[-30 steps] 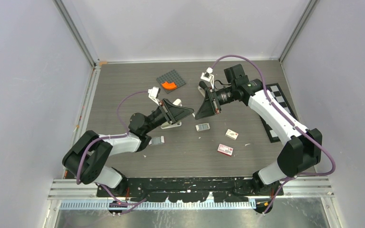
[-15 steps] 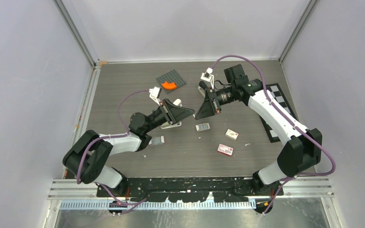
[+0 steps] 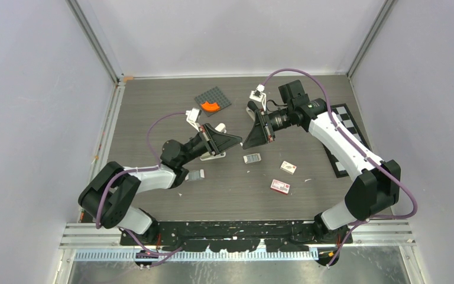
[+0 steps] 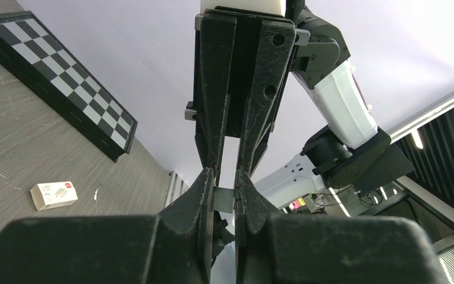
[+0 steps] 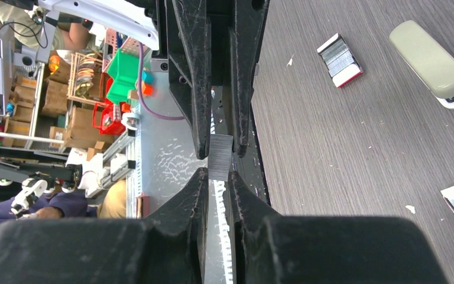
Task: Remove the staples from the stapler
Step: Place the staple in the staple box.
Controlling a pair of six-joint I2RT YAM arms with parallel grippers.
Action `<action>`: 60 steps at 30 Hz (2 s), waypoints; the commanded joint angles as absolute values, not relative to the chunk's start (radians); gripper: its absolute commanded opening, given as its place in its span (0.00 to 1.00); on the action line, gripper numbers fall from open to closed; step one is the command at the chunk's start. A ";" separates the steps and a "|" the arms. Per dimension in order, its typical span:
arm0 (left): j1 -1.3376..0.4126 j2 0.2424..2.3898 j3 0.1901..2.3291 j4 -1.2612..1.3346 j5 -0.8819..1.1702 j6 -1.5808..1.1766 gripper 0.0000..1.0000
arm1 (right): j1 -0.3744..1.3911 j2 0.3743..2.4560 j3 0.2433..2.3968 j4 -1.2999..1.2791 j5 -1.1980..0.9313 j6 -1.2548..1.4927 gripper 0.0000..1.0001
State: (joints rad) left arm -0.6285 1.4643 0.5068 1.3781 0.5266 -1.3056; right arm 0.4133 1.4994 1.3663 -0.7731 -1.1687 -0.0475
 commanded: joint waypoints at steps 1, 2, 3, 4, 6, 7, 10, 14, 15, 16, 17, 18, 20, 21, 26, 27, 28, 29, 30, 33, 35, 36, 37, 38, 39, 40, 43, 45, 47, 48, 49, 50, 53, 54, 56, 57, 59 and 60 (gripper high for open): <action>-0.628 1.463 0.542 1.431 0.551 -1.294 0.07 | 0.418 1.503 1.408 -0.764 -1.172 -0.053 0.26; -0.629 1.462 0.540 1.431 0.552 -1.293 0.07 | 0.418 1.502 1.407 -0.763 -1.169 -0.052 0.34; -0.626 1.460 0.539 1.431 0.552 -1.292 0.06 | 0.419 1.498 1.407 -0.761 -1.170 -0.053 0.42; -0.626 1.458 0.537 1.431 0.552 -1.291 0.06 | 0.418 1.493 1.407 -0.762 -1.166 -0.056 0.52; -0.623 1.454 0.529 1.431 0.551 -1.289 0.06 | 0.417 1.478 1.403 -0.769 -1.141 -0.065 0.70; -0.622 1.453 0.525 1.431 0.550 -1.287 0.05 | 0.417 1.470 1.399 -0.773 -1.131 -0.072 0.77; -0.613 1.438 0.506 1.430 0.548 -1.281 0.05 | 0.399 1.431 1.368 -0.773 -1.124 -0.096 0.99; -0.593 1.398 0.456 1.388 0.547 -1.260 0.05 | 0.333 1.335 1.282 -0.710 -1.124 -0.097 1.00; -0.589 1.385 0.439 1.371 0.548 -1.253 0.05 | 0.311 1.311 1.259 -0.698 -1.117 -0.094 0.99; -0.585 1.366 0.424 1.351 0.549 -1.243 0.05 | 0.291 1.285 1.232 -0.676 -1.103 -0.095 1.00; -0.583 1.346 0.407 1.320 0.550 -1.229 0.05 | 0.272 1.258 1.204 -0.655 -1.087 -0.095 1.00; -0.582 1.320 0.390 1.283 0.549 -1.212 0.05 | 0.250 1.230 1.177 -0.634 -1.073 -0.098 1.00; -0.579 1.253 0.352 1.163 0.537 -1.162 0.06 | 0.209 1.188 1.120 -0.595 -1.051 -0.105 1.00; -0.578 1.209 0.338 1.085 0.526 -1.117 0.06 | 0.187 1.173 1.095 -0.579 -1.051 -0.106 0.99; -0.577 0.891 0.352 0.486 0.425 -0.878 0.06 | 0.121 1.153 1.074 -0.618 -1.025 -0.168 1.00; -0.577 0.827 0.367 0.304 0.383 -0.828 0.06 | 0.120 1.149 1.070 -0.620 -1.020 -0.175 0.99; -0.576 0.770 0.380 0.192 0.344 -0.786 0.07 | 0.119 1.144 1.068 -0.620 -1.015 -0.178 1.00; -0.576 0.715 0.393 0.092 0.299 -0.746 0.07 | 0.117 1.141 1.066 -0.621 -1.010 -0.183 1.00; -0.576 0.672 0.405 -0.001 0.255 -0.715 0.07 | 0.115 1.137 1.065 -0.622 -1.005 -0.186 0.99; -0.576 0.592 0.431 -0.210 0.156 -0.650 0.07 | 0.113 1.134 1.062 -0.624 -0.997 -0.194 1.00; -0.576 0.579 0.441 -0.283 0.119 -0.631 0.08 | 0.114 1.136 1.060 -0.627 -0.994 -0.199 1.00; -0.577 0.578 0.441 -0.304 0.107 -0.629 0.08 | 0.113 1.136 1.060 -0.628 -0.992 -0.201 1.00; -0.576 0.581 0.442 -0.321 0.094 -0.626 0.08 | 0.112 1.137 1.059 -0.630 -0.990 -0.203 1.00; -0.576 0.586 0.444 -0.339 0.073 -0.623 0.07 | 0.111 1.139 1.060 -0.632 -0.988 -0.206 1.00; -0.576 0.591 0.445 -0.354 0.055 -0.621 0.07 | 0.112 1.138 1.060 -0.635 -0.986 -0.209 1.00; -0.576 0.593 0.445 -0.363 0.037 -0.620 0.07 | 0.112 1.137 1.060 -0.638 -0.982 -0.212 0.99; -0.576 0.604 0.447 -0.375 -0.018 -0.616 0.07 | 0.112 1.138 1.057 -0.639 -0.976 -0.217 1.00; -0.577 0.616 0.452 -0.384 -0.050 -0.611 0.07 | 0.111 1.141 1.057 -0.642 -0.973 -0.221 1.00; -0.576 0.633 0.455 -0.375 -0.068 -0.611 0.07 | 0.112 1.141 1.056 -0.645 -0.968 -0.225 1.00; -0.576 0.645 0.455 -0.365 -0.077 -0.612 0.07 | 0.112 1.142 1.055 -0.645 -0.968 -0.227 1.00; -0.576 0.662 0.454 -0.354 -0.085 -0.615 0.07 | 0.111 1.143 1.055 -0.644 -0.968 -0.227 0.99; -0.576 0.681 0.455 -0.341 -0.099 -0.620 0.07 | 0.111 1.144 1.055 -0.645 -0.968 -0.228 1.00; -0.577 0.750 0.474 -0.328 -0.147 -0.634 0.06 | 0.111 1.144 1.055 -0.649 -0.965 -0.234 1.00; -0.577 0.774 0.483 -0.329 -0.165 -0.640 0.06 | 0.111 1.144 1.055 -0.650 -0.964 -0.236 1.00; -0.580 0.816 0.496 -0.312 -0.190 -0.640 0.06 | 0.111 1.146 1.055 -0.652 -0.964 -0.237 1.00; -0.582 0.835 0.498 -0.299 -0.205 -0.639 0.06 | 0.112 1.146 1.055 -0.653 -0.965 -0.239 1.00; -0.587 0.869 0.507 -0.277 -0.224 -0.631 0.06 | 0.112 1.149 1.055 -0.654 -0.965 -0.241 1.00; -0.591 0.886 0.512 -0.268 -0.234 -0.626 0.06 | 0.112 1.150 1.055 -0.655 -0.965 -0.242 1.00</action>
State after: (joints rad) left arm -0.5812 0.8440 0.4595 -0.3439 -0.1513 -0.6426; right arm 0.1154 1.1648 1.0523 -0.6613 -0.9657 -0.2165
